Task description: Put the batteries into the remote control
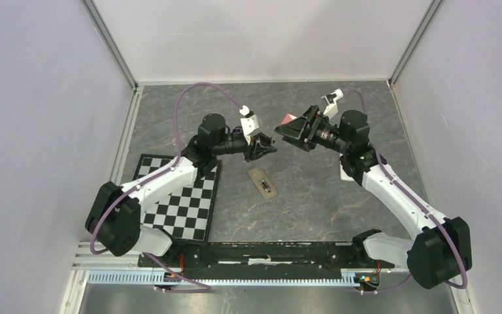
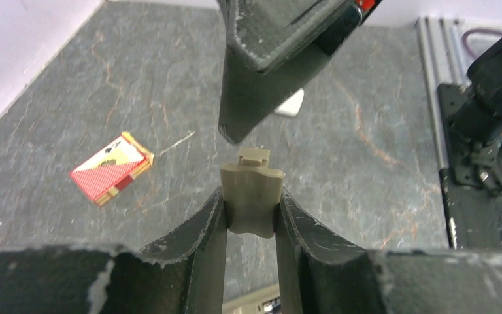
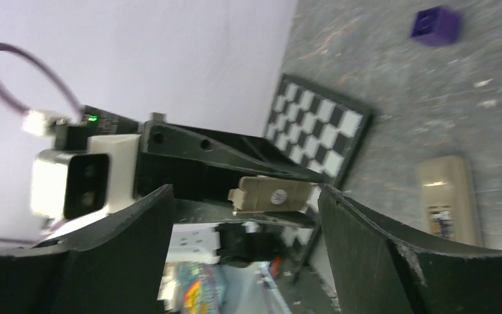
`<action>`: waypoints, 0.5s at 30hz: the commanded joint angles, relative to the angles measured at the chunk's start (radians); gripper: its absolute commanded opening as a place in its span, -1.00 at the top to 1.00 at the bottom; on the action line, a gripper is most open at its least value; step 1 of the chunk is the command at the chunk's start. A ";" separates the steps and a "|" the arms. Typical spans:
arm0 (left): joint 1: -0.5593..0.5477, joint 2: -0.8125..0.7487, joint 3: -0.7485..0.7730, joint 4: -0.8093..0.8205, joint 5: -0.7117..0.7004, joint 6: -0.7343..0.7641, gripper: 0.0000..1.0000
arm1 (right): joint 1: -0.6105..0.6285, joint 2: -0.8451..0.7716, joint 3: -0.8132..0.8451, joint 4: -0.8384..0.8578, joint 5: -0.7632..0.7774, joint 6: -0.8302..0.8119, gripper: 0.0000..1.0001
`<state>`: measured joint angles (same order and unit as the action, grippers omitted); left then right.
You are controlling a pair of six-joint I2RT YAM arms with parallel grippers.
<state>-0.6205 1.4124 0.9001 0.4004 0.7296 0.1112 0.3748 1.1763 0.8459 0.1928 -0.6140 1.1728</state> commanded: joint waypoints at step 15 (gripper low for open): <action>-0.005 0.019 0.260 -0.669 -0.119 0.571 0.63 | 0.178 0.087 0.272 -0.411 0.370 -0.549 -0.27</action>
<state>-0.6205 1.4075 1.1107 -0.1848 0.6273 0.5812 0.5377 1.2404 1.0683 -0.1833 -0.2920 0.6792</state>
